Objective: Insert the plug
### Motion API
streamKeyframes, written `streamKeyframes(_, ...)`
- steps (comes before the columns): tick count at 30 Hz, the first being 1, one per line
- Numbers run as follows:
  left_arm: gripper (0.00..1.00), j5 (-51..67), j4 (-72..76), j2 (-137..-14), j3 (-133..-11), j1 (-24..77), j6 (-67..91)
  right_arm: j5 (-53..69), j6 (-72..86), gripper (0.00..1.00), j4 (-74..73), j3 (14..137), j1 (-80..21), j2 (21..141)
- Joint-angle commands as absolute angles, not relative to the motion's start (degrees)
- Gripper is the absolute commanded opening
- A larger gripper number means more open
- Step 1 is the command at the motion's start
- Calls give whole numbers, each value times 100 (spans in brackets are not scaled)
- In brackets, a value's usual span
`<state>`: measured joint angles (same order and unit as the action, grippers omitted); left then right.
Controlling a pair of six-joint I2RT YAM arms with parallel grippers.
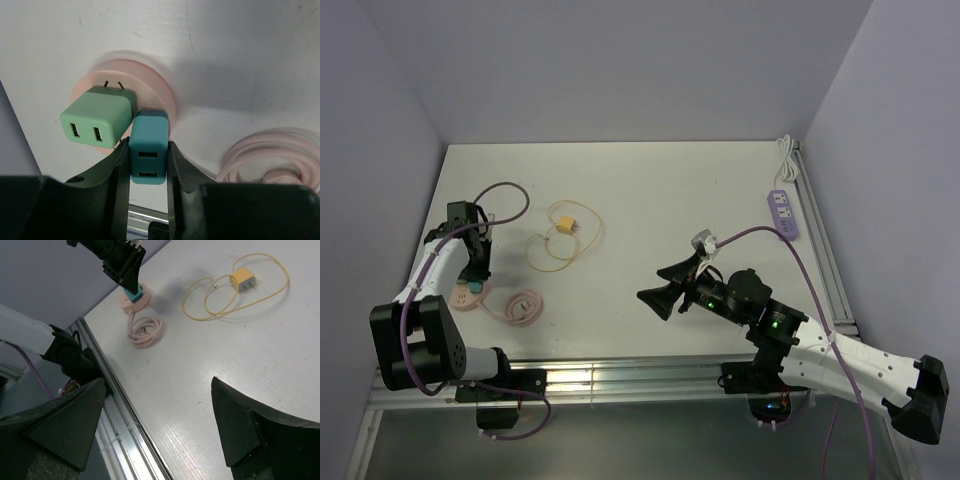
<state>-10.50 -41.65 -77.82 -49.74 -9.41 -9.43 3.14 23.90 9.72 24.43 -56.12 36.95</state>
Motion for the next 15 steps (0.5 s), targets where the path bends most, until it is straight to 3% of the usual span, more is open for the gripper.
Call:
streamKeyframes(1,0,-686,-3938,-8252,-4579,-1002,-923,167,2259,93,1046,2698,-5669,3604)
streamKeyframes(15,0,-62,-4166,-8262,-5159,-791,-1072,114,2259,93,1055,2733,-5669,3727)
